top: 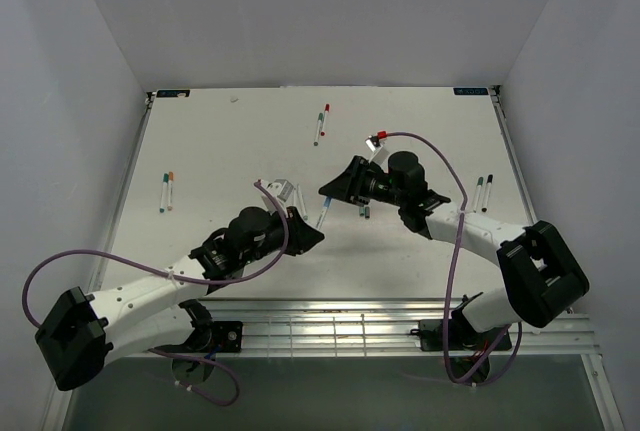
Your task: Open the pen caps
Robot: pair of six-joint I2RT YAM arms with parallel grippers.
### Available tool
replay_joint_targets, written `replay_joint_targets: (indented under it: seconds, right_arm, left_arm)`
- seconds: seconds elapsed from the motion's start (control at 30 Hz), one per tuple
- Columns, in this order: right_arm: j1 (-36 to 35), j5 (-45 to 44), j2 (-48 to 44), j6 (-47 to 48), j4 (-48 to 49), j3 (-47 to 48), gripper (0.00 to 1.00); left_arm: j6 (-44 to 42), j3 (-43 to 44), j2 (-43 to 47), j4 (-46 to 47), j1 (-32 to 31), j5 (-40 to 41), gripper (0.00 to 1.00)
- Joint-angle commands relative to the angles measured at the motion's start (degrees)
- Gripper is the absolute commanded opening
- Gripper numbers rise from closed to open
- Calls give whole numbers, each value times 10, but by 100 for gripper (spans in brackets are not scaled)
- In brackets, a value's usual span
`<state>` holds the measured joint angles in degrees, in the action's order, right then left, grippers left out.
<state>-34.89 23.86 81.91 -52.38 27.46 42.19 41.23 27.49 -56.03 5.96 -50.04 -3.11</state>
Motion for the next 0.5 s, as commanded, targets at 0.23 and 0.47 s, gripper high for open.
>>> replay_joint_targets:
  seconds: [0.23, 0.47]
  right_arm:
    - [-24, 21, -18, -25, 62, -4, 44]
    - [-28, 25, -6, -37, 76, -4, 38]
  left_arm:
    - [3, 22, 4, -3, 2, 22, 0]
    - [3, 22, 9, -5, 2, 40, 0]
